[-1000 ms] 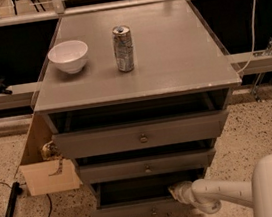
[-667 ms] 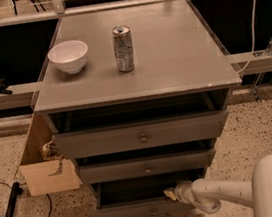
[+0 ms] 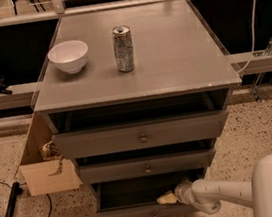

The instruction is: Open bottom drawer

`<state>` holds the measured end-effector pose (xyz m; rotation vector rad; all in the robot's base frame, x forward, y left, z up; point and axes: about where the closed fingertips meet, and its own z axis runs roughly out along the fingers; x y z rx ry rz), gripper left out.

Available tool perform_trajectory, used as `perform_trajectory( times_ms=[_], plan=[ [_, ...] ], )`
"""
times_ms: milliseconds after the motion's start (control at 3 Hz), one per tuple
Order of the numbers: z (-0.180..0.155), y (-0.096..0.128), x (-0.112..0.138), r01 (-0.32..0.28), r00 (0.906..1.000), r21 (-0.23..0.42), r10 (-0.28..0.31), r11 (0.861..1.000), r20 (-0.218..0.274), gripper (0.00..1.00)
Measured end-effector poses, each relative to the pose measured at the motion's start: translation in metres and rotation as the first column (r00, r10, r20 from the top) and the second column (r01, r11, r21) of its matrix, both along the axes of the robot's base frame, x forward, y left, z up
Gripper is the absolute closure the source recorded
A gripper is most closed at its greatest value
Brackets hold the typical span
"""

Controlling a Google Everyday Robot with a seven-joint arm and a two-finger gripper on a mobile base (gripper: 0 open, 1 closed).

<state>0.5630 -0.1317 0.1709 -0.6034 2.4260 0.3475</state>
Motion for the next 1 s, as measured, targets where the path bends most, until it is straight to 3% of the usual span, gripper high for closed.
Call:
perform_trajectory(
  times_ms=[667, 1000],
  plan=[
    [0.000, -0.006, 0.003, 0.039, 0.9966, 0.051, -0.035, 0.998, -0.074, 0.00],
    [0.021, -0.002, 0.008, 0.026, 0.9990, 0.025, -0.025, 0.999, -0.038, 0.00]
  ],
)
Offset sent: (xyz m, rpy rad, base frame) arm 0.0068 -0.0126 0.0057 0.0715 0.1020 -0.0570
